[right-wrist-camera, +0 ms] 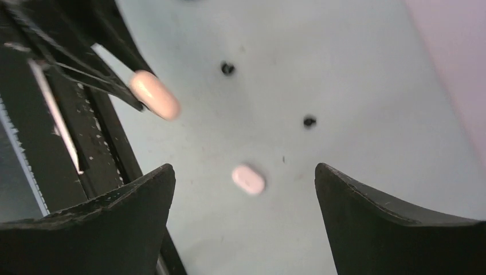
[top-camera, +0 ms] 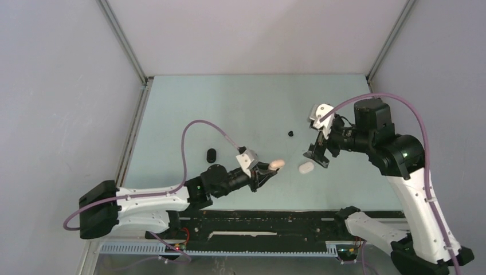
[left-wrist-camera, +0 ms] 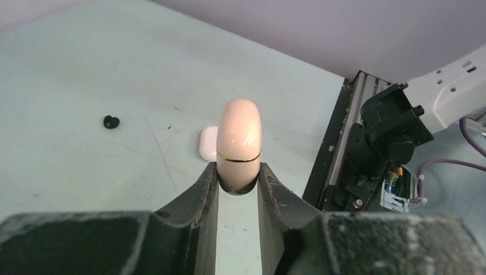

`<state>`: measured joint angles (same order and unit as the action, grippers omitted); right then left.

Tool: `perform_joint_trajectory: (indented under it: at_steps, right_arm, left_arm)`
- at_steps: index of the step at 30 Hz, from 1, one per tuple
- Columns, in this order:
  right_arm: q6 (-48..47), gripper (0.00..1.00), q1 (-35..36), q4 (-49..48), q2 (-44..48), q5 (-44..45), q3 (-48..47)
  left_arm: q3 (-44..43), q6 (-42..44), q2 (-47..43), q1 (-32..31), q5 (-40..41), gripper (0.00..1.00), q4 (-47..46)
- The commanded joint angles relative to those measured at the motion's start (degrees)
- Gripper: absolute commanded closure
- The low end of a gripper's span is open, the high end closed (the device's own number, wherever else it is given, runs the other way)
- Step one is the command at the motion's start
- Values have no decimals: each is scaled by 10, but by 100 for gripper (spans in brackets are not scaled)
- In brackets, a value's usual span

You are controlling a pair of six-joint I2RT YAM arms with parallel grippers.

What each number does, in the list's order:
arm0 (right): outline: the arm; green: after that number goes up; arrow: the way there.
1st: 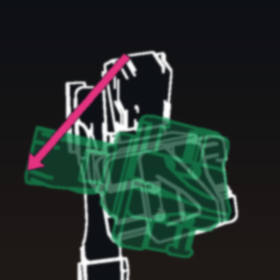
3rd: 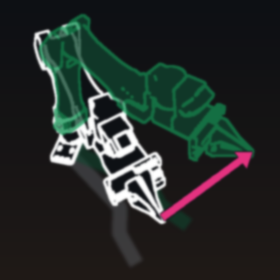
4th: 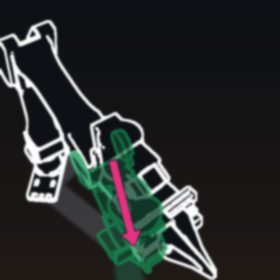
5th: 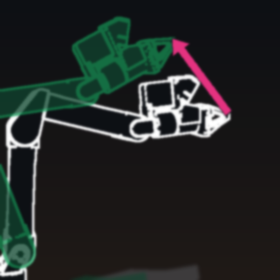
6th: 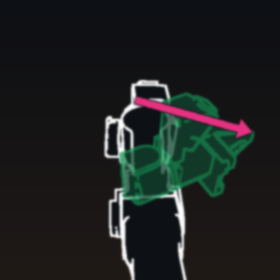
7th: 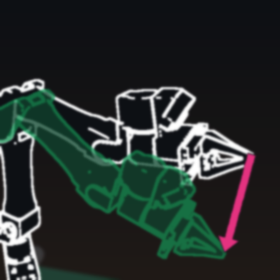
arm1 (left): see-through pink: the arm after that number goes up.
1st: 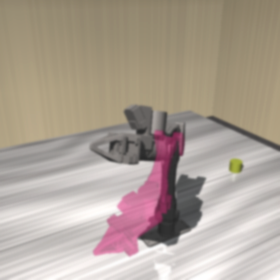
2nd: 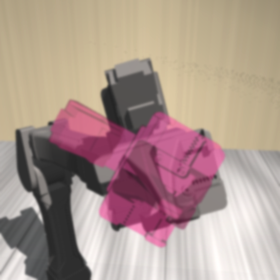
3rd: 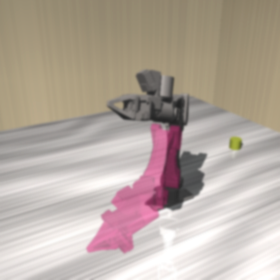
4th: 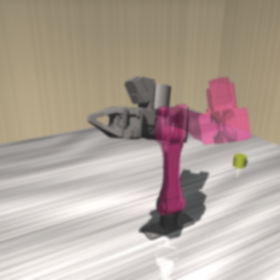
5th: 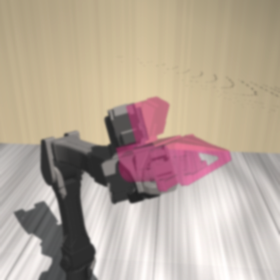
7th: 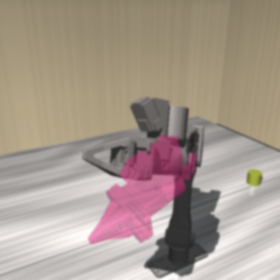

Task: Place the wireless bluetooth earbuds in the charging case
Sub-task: Place the charging case at the center of the board.

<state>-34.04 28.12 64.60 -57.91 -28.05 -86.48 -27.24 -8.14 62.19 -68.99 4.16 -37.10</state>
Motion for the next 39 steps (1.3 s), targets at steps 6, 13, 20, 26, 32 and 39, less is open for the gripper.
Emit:
perform_joint_trajectory:
  at_steps: [6, 13, 20, 26, 32, 39]
  right_arm:
    - [31, 10, -266, -40, 66, -172, 157]
    - [75, 12, -338, -105, 128, -227, 233]
    - [129, 14, -334, -152, 144, -234, 267]
    - [154, 14, -331, -175, 149, -219, 286]
    - [168, 15, -331, -184, 156, -205, 293]
    - [169, 15, -332, -183, 158, -206, 293]
  left_arm:
    - [-222, -109, 151, 7, 26, 97, 220]
    - [-282, -238, 232, 92, -30, 98, 316]
    - [-249, -314, 292, 162, -144, 94, 276]
    - [-301, -356, 388, 161, -197, 90, 224]
    - [-369, -445, 497, 161, -221, 84, 145]
    - [-430, -507, 550, 161, -198, 75, 177]
